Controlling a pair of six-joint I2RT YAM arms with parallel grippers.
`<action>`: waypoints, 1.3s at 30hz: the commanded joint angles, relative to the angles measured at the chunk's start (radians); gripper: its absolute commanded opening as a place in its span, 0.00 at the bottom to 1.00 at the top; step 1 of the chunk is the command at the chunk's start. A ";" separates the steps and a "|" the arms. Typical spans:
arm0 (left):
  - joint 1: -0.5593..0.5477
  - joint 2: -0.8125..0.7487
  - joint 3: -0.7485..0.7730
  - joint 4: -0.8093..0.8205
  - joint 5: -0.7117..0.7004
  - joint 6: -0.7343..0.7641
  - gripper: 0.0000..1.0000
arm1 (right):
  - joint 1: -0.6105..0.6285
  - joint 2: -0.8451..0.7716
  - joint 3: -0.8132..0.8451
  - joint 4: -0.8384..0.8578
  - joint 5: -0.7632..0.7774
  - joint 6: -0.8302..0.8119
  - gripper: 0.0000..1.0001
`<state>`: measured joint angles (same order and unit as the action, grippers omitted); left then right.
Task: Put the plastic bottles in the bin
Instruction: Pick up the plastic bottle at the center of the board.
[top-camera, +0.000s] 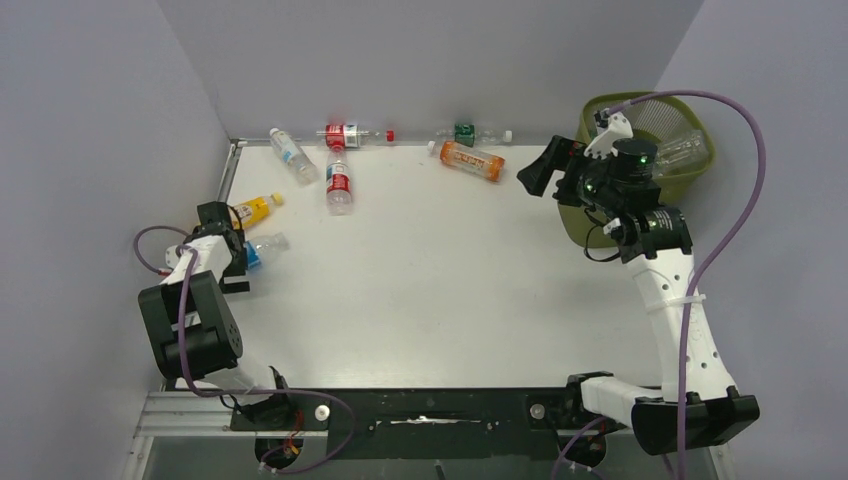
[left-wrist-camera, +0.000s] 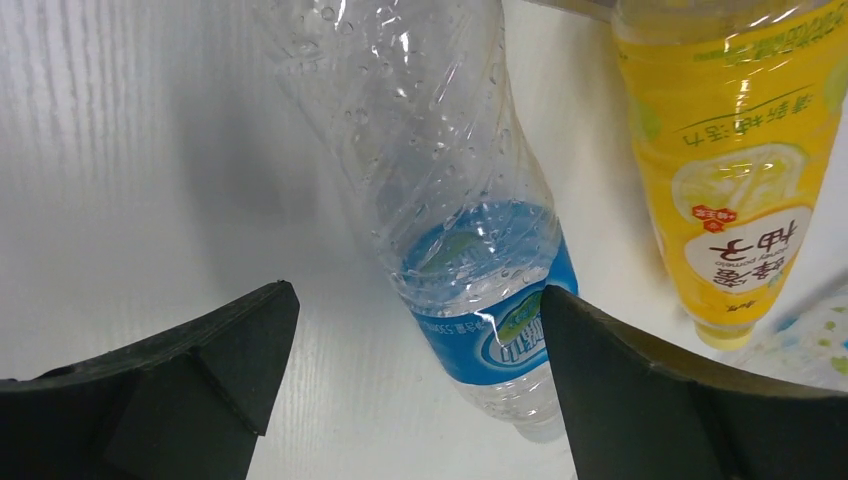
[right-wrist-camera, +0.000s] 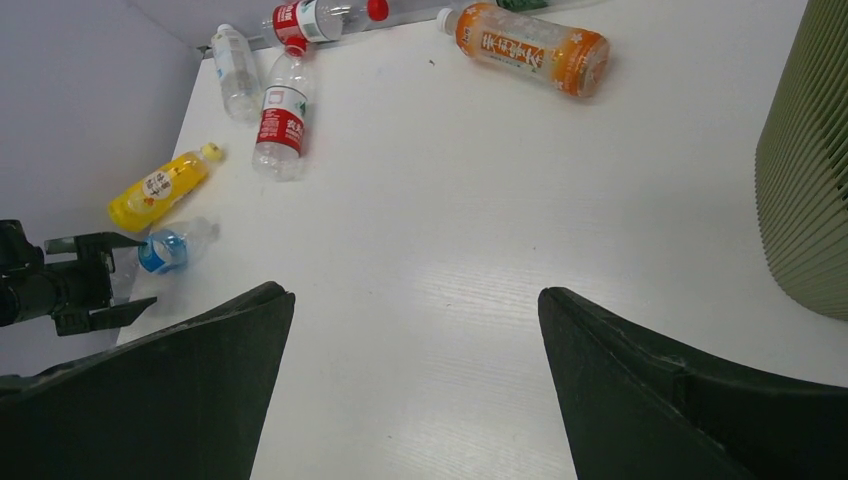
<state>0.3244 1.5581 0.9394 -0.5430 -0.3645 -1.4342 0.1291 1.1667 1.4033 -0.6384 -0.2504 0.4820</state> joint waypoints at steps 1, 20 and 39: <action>0.008 0.041 0.027 0.037 0.000 0.013 0.90 | 0.010 -0.033 -0.007 0.062 0.016 -0.002 0.99; -0.030 -0.011 -0.047 0.110 0.118 0.114 0.51 | 0.017 -0.040 -0.045 0.092 -0.001 0.000 0.99; -0.651 -0.284 -0.052 0.195 0.408 0.598 0.47 | 0.020 -0.050 -0.189 0.220 -0.224 0.089 1.00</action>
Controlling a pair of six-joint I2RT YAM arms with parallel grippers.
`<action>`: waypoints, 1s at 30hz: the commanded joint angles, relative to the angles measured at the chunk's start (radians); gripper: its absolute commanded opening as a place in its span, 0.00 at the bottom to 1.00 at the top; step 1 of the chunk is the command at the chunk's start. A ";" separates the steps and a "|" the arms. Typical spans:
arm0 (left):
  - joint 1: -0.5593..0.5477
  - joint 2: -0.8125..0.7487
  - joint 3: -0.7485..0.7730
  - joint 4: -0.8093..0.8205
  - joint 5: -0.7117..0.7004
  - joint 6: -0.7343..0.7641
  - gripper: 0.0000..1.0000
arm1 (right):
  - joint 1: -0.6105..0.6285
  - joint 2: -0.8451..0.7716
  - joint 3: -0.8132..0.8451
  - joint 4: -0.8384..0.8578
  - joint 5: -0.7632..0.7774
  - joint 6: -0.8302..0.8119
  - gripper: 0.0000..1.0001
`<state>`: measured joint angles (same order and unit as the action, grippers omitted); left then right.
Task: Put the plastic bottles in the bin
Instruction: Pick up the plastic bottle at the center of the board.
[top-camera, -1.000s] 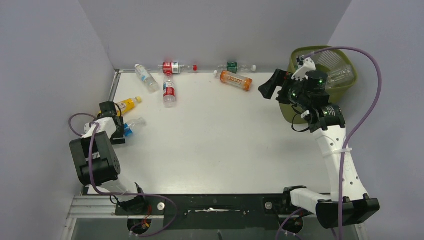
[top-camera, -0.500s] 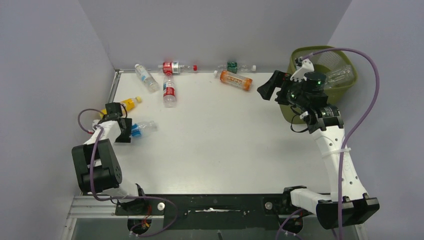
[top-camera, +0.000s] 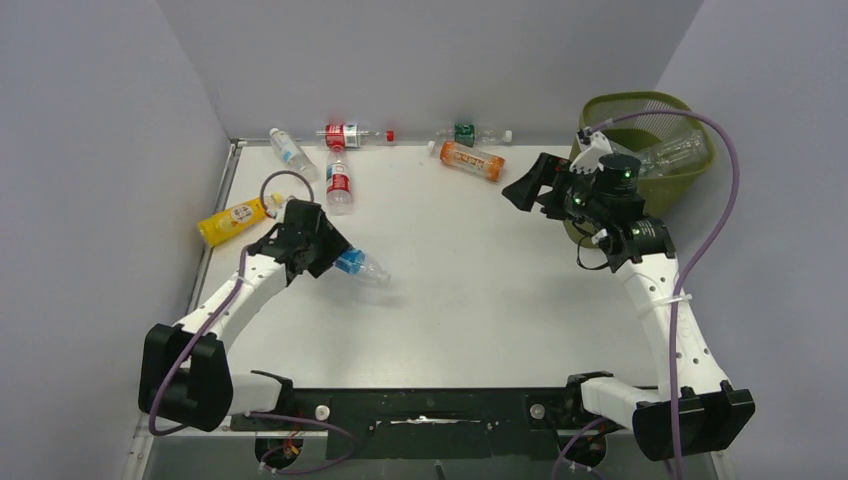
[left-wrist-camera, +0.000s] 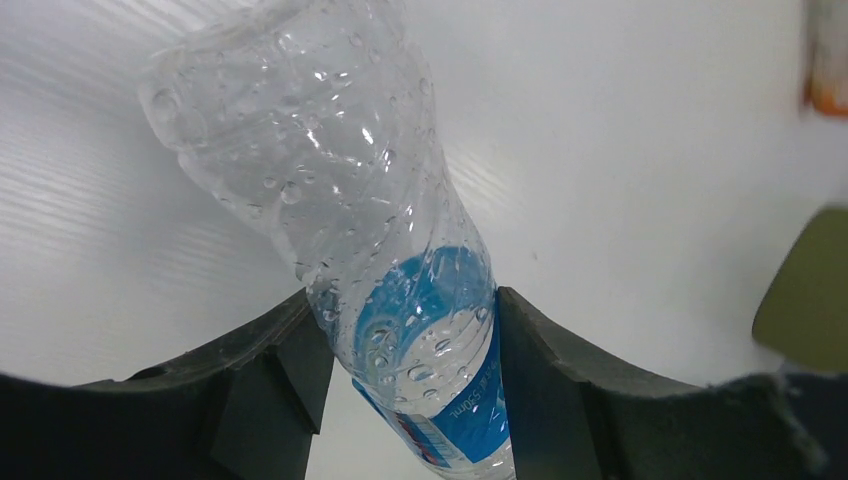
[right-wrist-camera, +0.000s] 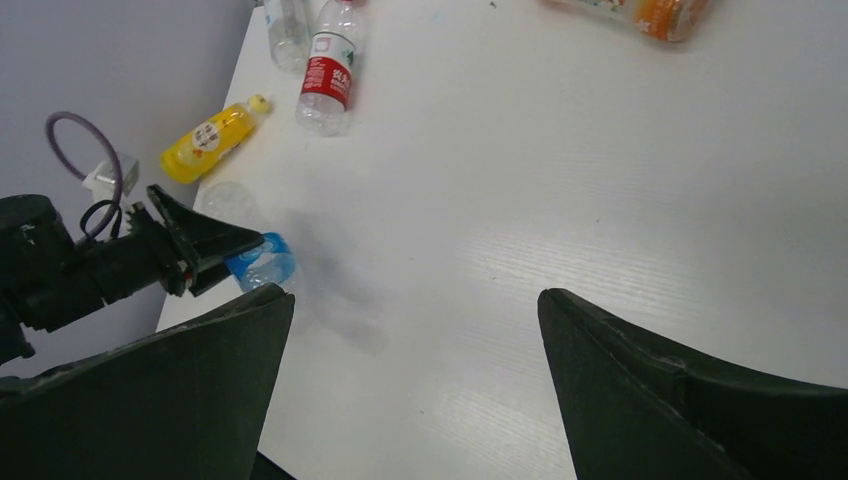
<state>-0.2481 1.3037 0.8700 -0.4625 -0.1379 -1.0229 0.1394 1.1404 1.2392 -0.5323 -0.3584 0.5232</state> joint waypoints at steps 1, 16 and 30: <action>-0.108 -0.034 0.015 0.160 0.234 0.216 0.48 | 0.009 -0.018 -0.031 0.128 -0.142 0.063 1.00; -0.404 -0.057 0.071 0.519 0.512 0.399 0.49 | 0.034 0.022 -0.146 0.262 -0.349 0.184 1.00; -0.503 0.004 0.113 0.703 0.656 0.391 0.49 | 0.150 0.068 -0.162 0.333 -0.341 0.216 1.00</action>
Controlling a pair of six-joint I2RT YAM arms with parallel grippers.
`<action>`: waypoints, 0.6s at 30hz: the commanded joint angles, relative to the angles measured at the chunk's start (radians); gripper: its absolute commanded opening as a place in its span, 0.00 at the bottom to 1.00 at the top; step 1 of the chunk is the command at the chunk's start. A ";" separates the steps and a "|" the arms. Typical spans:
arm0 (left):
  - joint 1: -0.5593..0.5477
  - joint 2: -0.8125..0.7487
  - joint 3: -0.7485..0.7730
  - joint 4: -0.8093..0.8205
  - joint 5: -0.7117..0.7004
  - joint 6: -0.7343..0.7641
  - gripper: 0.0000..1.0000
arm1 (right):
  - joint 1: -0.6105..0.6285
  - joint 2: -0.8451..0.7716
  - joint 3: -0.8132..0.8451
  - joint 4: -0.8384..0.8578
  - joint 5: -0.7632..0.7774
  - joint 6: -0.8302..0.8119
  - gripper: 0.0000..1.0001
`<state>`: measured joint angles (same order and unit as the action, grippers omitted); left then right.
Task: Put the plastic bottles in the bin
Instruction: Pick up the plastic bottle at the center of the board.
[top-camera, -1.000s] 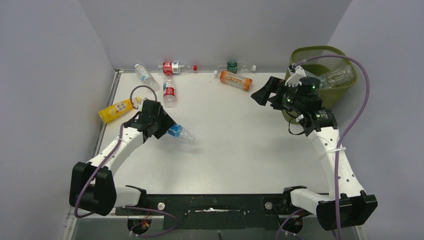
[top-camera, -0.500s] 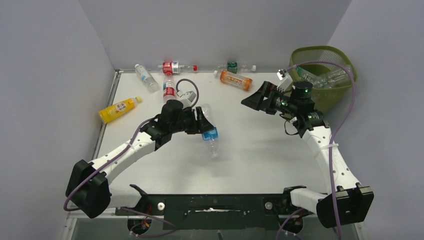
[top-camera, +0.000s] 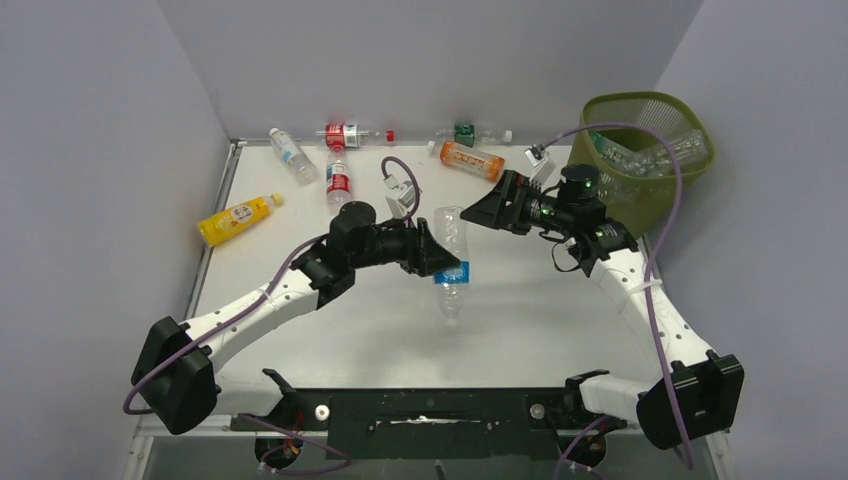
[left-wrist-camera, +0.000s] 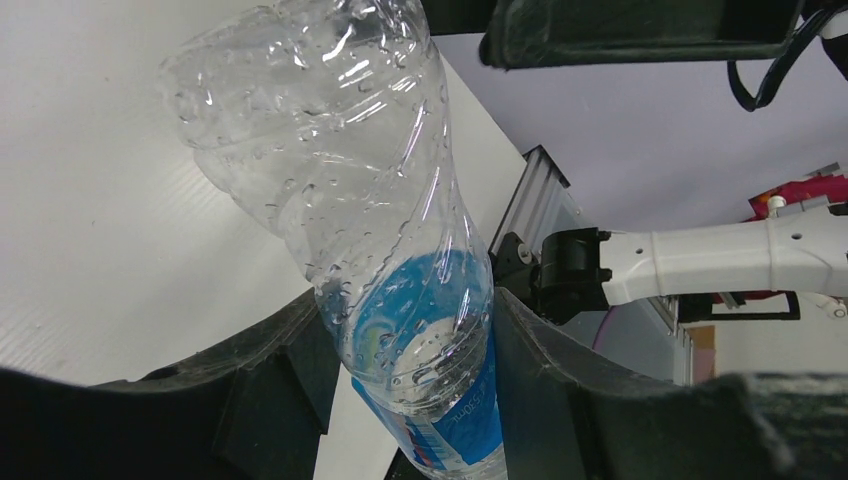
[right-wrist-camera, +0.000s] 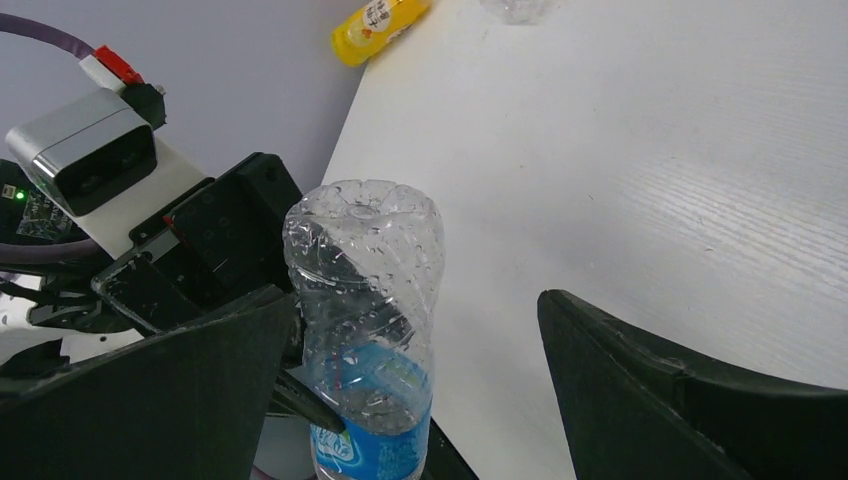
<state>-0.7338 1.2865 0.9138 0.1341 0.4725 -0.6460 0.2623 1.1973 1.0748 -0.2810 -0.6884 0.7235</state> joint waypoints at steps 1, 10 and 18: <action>-0.021 0.030 0.076 0.106 0.043 0.014 0.49 | 0.036 0.016 0.005 0.081 -0.008 0.014 1.00; -0.051 0.099 0.120 0.088 0.032 0.033 0.49 | 0.079 0.042 0.003 0.100 0.003 0.003 1.00; -0.053 0.115 0.136 0.048 0.000 0.066 0.52 | 0.096 0.053 0.035 0.038 0.070 -0.043 0.59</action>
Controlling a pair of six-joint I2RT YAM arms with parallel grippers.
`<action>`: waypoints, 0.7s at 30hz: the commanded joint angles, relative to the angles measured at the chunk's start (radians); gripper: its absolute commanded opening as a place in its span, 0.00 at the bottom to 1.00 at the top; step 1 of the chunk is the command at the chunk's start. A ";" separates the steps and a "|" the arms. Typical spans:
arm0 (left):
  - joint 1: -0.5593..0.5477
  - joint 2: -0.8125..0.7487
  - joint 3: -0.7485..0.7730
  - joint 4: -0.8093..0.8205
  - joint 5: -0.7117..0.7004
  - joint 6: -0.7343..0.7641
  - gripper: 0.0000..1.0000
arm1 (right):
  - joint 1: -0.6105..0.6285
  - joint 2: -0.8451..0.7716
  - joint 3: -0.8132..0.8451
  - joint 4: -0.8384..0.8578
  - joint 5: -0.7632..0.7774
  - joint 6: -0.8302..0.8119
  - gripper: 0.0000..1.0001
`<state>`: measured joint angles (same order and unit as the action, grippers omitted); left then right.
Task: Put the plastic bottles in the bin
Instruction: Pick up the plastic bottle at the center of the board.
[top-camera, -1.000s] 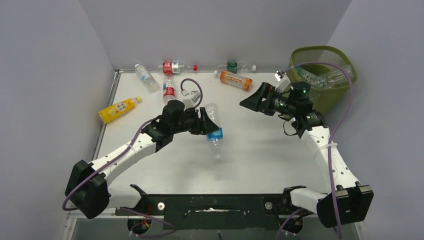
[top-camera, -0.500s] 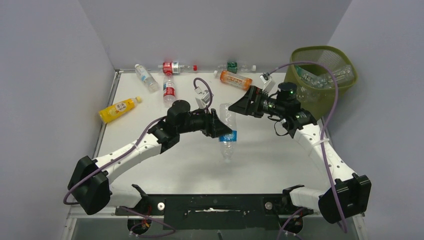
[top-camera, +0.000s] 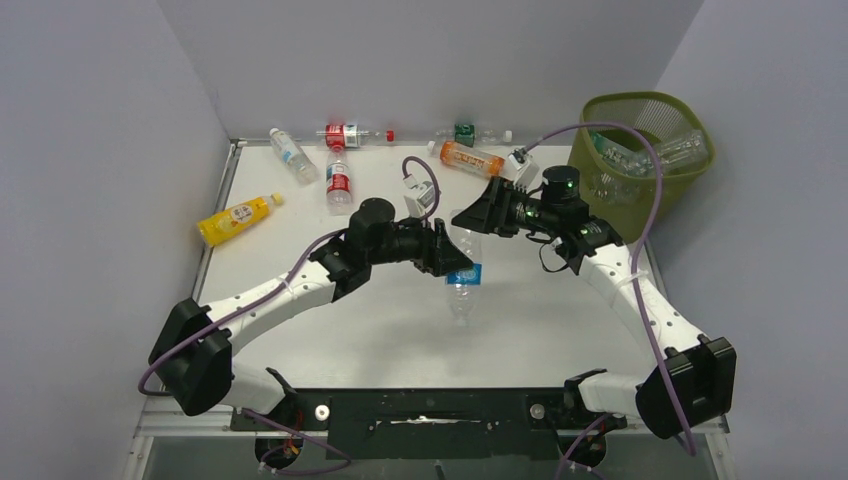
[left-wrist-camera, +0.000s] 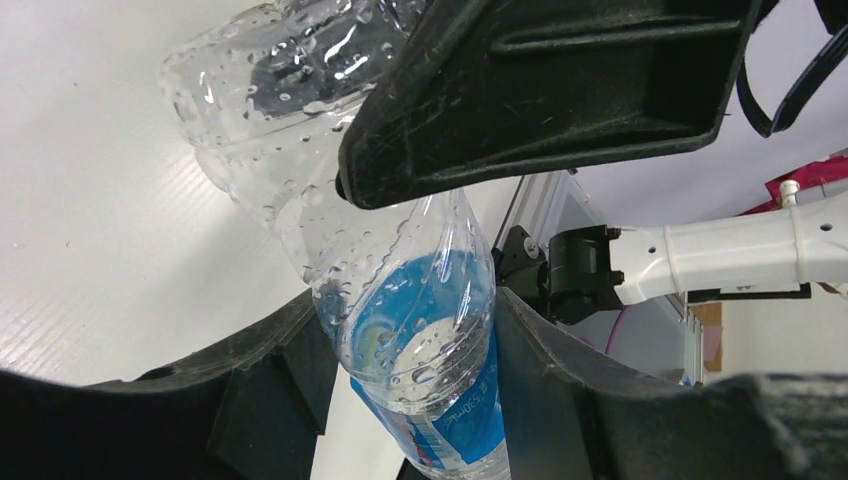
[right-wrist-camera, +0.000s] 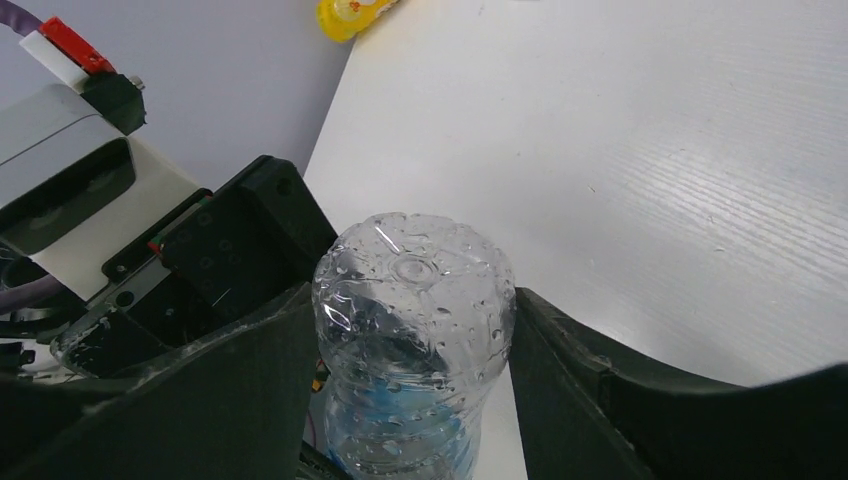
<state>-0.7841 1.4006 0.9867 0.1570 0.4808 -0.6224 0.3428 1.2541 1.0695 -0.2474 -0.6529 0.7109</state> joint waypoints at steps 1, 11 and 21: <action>-0.003 0.001 0.059 0.025 -0.021 0.048 0.53 | 0.016 -0.003 0.049 -0.006 0.044 -0.036 0.56; 0.053 -0.087 0.031 -0.008 -0.042 0.098 0.89 | 0.013 0.030 0.167 -0.118 0.148 -0.113 0.52; 0.264 -0.244 -0.016 -0.083 -0.016 0.073 0.90 | -0.169 0.146 0.494 -0.300 0.208 -0.223 0.53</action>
<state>-0.5823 1.2247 0.9874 0.0734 0.4492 -0.5488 0.2836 1.3838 1.4071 -0.4850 -0.4870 0.5541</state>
